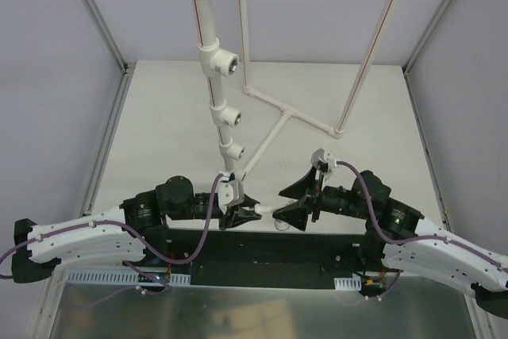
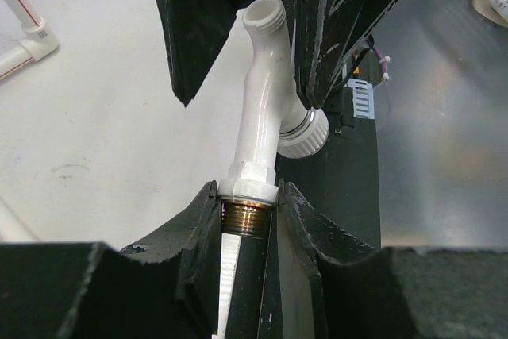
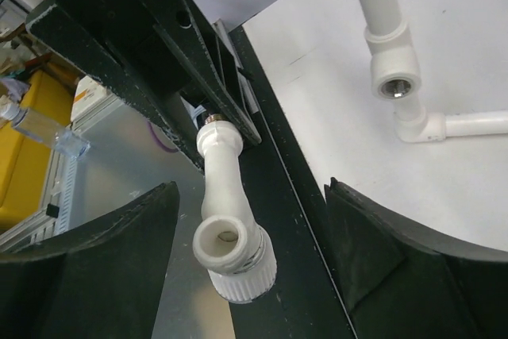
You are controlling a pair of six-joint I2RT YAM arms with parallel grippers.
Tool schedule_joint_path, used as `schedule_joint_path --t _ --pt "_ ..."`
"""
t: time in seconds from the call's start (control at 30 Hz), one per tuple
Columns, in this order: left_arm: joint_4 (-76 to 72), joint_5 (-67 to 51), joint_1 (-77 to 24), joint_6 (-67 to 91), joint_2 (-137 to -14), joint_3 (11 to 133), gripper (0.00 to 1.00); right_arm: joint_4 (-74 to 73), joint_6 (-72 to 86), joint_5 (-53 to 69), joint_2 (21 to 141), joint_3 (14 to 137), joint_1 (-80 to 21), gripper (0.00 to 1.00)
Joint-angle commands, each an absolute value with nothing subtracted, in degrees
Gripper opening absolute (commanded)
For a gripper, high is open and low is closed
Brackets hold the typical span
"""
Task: Install the water faucets
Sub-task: Pick up the water faucet from the center of the board.
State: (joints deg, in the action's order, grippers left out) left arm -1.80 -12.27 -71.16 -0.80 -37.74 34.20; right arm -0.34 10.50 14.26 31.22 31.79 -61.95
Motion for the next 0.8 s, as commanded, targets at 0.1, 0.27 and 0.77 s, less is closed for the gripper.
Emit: schedule_joint_path --t 0.1,0.27,0.77 --pt "-7.55 -15.90 -70.75 -0.18 -38.67 37.53 0.00 7.90 12.92 20.92 33.84 32.08 -61.70 0.75" --pt "-8.79 -16.09 -70.84 -0.18 -38.85 37.79 0.00 10.02 13.88 22.15 35.50 32.25 -61.87 0.71" --pt "-6.33 -13.89 -70.75 -1.41 -38.32 38.76 0.00 9.58 14.24 23.99 38.93 34.19 -61.79 0.52"
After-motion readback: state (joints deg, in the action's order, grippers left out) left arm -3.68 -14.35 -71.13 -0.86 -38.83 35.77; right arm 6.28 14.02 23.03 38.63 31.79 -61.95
